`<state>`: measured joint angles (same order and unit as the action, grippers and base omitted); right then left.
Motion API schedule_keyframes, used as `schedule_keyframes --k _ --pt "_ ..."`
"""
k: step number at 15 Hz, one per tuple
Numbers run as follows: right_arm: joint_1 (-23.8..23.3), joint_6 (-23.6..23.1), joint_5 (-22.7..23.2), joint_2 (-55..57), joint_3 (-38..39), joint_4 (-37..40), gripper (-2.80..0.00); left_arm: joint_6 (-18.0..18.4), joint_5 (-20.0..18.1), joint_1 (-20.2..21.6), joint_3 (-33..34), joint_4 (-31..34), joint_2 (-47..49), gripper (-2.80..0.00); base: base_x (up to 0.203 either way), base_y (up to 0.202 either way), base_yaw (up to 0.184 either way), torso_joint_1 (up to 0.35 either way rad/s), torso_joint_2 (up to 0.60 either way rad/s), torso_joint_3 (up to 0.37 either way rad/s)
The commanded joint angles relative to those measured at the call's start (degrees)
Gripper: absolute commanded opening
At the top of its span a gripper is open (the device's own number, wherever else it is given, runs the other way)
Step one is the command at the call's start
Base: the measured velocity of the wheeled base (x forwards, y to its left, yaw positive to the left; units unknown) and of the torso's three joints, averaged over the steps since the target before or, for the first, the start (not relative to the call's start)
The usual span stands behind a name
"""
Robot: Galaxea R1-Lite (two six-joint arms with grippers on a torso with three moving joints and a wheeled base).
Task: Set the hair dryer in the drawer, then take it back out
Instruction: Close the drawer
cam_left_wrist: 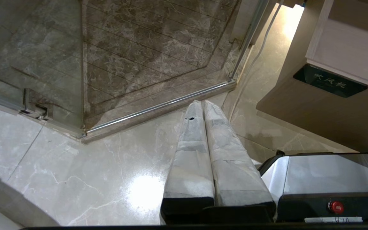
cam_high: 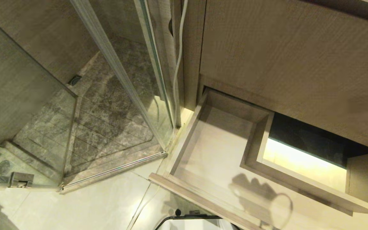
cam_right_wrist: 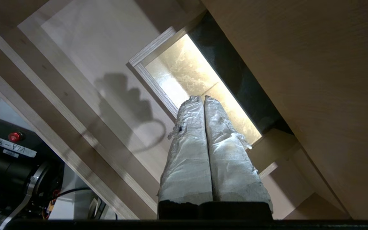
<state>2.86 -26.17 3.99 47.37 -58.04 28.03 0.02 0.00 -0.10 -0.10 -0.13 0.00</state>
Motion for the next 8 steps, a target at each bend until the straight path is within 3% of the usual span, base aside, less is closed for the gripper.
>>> schedule_keyframes --k 1,8 --pt "0.04 -0.20 0.06 0.09 0.03 0.01 -2.80 -0.01 0.00 0.01 0.03 -0.04 0.00 -2.80 0.000 0.000 0.000 0.020 0.00 0.034" --pt "0.04 -0.19 0.06 -0.09 0.45 -0.08 -2.80 0.04 0.00 0.01 0.01 -0.04 0.08 -2.80 0.000 0.000 0.000 -0.016 0.05 0.032"
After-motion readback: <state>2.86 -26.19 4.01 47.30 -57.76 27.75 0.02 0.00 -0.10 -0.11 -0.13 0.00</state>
